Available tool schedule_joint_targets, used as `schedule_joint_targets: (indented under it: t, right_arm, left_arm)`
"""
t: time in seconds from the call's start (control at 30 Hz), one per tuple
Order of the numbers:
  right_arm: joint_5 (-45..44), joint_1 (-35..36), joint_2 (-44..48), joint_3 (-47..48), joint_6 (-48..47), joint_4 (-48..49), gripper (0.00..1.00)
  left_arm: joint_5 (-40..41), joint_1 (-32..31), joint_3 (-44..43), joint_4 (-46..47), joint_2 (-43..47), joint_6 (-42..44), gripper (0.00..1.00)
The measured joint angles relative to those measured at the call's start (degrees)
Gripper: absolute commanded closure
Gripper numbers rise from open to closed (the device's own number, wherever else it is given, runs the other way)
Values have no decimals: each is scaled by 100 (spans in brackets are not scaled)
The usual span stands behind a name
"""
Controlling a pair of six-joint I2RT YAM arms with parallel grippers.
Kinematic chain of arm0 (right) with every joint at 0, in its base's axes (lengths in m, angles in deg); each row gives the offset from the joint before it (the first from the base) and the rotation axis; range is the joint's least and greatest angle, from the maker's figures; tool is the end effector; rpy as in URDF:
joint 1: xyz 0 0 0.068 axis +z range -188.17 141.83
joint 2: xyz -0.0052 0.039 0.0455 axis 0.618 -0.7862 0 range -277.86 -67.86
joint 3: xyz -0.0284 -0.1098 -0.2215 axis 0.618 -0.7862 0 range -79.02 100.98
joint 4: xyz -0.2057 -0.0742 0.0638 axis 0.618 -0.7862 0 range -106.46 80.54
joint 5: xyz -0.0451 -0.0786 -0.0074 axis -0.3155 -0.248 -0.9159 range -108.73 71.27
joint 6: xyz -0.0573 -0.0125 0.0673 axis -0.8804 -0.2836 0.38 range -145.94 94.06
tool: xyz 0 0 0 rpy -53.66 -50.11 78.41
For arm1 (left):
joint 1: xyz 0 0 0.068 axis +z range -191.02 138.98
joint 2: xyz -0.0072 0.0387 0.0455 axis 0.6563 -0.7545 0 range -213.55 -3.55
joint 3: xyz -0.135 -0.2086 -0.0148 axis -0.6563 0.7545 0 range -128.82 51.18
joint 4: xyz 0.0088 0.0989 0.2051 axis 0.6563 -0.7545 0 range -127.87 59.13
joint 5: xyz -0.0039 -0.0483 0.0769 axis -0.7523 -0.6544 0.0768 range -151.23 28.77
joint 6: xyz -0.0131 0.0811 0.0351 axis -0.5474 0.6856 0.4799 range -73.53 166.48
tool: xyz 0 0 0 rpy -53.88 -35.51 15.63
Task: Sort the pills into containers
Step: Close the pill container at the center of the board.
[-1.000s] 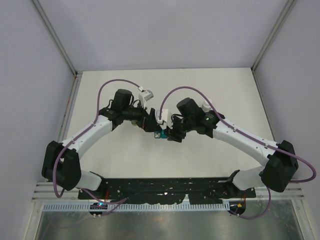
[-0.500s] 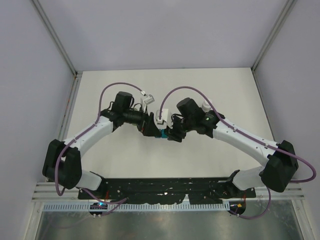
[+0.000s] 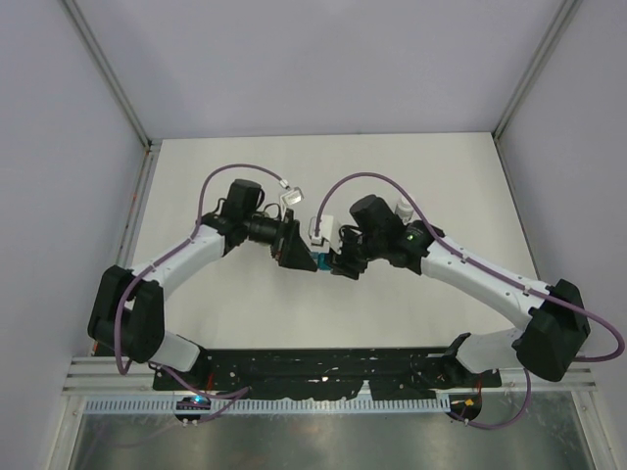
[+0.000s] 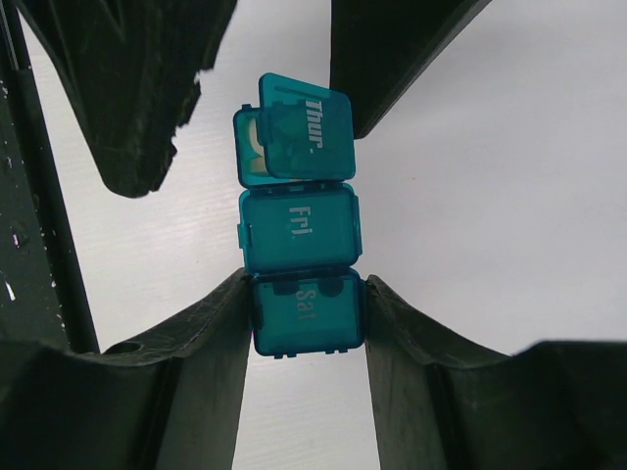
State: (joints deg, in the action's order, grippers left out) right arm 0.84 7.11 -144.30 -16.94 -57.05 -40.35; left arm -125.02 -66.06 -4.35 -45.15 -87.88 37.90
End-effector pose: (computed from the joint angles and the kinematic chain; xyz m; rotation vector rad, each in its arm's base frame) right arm 0.1823 0.2219 0.2466 -1.5890 1.7491 0.5231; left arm 0.2306 -0.1865 0.2289 0.9017 2.0893 -1.5843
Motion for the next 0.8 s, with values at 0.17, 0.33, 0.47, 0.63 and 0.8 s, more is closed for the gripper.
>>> schedule_joint_targets:
  t: [0.17,0.33,0.47,0.63,0.8]
  right_arm:
    - [-37,2,11,-125,0,2,95]
    - [-63,11,48,-125,-4,37,95]
    - [-138,52,162,-125,-15,76,95]
    - [-260,118,328,-125,-20,175,94]
    - [-417,129,393,-125,-20,289,95]
  left_arm:
    - [-188,131,-20,90,59,-247,0]
    - [-275,221,-151,184,-17,-667,0]
    - [-385,229,-407,295,-365,-1069,5]
    - [-424,229,-616,295,-822,-1429,9]
    - [-518,229,-636,286,-894,-1674,12]
